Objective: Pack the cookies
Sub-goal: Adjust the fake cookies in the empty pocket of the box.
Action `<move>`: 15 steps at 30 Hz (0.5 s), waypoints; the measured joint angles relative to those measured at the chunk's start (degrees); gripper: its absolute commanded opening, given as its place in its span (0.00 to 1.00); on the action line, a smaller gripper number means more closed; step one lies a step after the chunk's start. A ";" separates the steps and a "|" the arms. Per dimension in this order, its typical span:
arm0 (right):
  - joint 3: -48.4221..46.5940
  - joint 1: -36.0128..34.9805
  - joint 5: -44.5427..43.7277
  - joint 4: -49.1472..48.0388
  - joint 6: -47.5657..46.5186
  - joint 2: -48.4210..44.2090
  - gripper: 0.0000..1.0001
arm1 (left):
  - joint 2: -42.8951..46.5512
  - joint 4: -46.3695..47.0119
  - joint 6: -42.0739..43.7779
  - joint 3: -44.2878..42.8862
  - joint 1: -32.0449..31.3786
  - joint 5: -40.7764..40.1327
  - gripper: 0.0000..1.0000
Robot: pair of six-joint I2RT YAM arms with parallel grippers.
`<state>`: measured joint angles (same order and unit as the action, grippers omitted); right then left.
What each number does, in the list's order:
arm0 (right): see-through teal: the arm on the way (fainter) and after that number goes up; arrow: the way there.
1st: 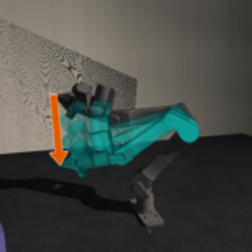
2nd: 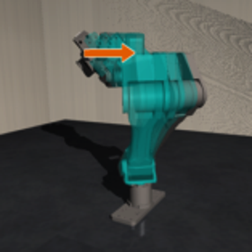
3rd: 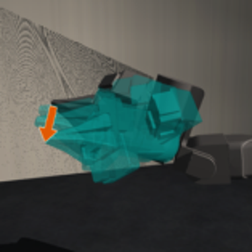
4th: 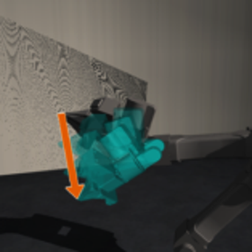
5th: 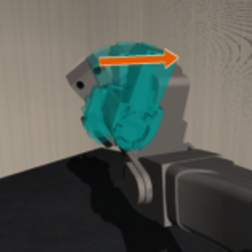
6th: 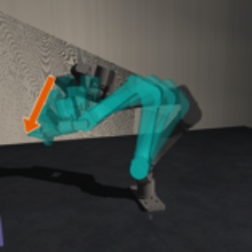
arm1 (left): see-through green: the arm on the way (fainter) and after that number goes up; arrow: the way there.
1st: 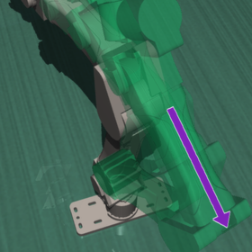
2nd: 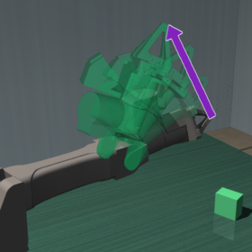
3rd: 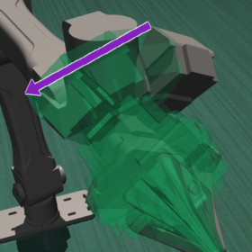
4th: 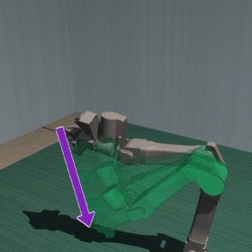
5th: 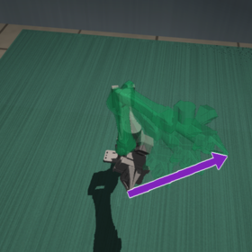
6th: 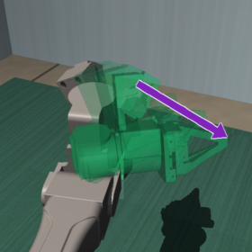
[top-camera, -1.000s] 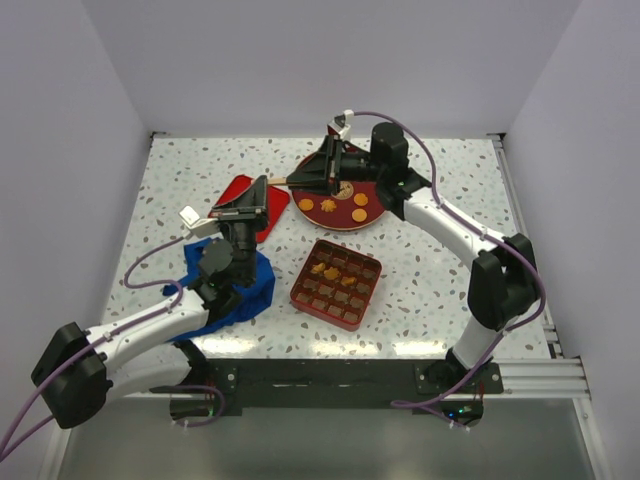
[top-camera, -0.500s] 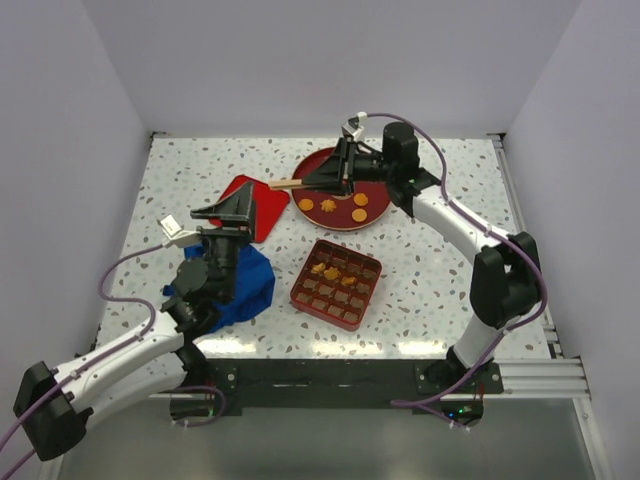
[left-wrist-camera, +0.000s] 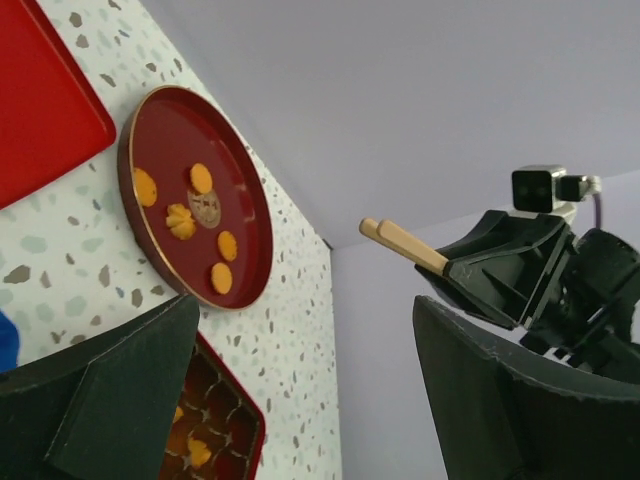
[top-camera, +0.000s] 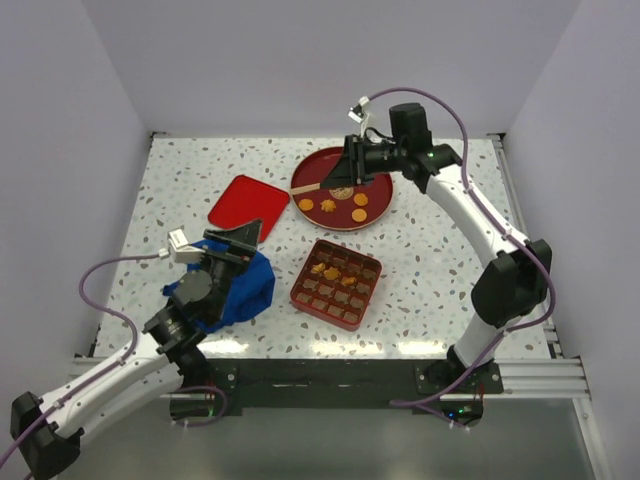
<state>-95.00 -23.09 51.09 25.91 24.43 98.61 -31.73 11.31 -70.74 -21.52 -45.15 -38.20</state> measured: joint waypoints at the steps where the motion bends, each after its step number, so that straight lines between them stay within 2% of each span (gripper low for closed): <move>1: -1.29 0.04 -1.42 3.19 -4.28 0.02 0.34 | 1.05 -1.51 0.46 0.35 0.00 0.20 0.93; 4: -3.26 0.26 -6.58 11.21 -16.13 0.09 0.34 | 4.00 -5.62 1.81 0.85 0.00 0.28 0.93; 8: -4.22 0.48 -12.00 18.84 -27.12 1.49 0.35 | 7.76 -8.31 2.91 1.81 0.00 0.24 0.93; 15: -7.85 1.01 -18.95 26.93 -38.40 8.00 0.36 | 11.50 -11.08 2.86 6.75 0.00 0.26 0.94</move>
<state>-102.85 -22.09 32.14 52.84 -13.98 106.61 -20.23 0.23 -67.88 -14.76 -45.15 -37.93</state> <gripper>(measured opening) 0.364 0.932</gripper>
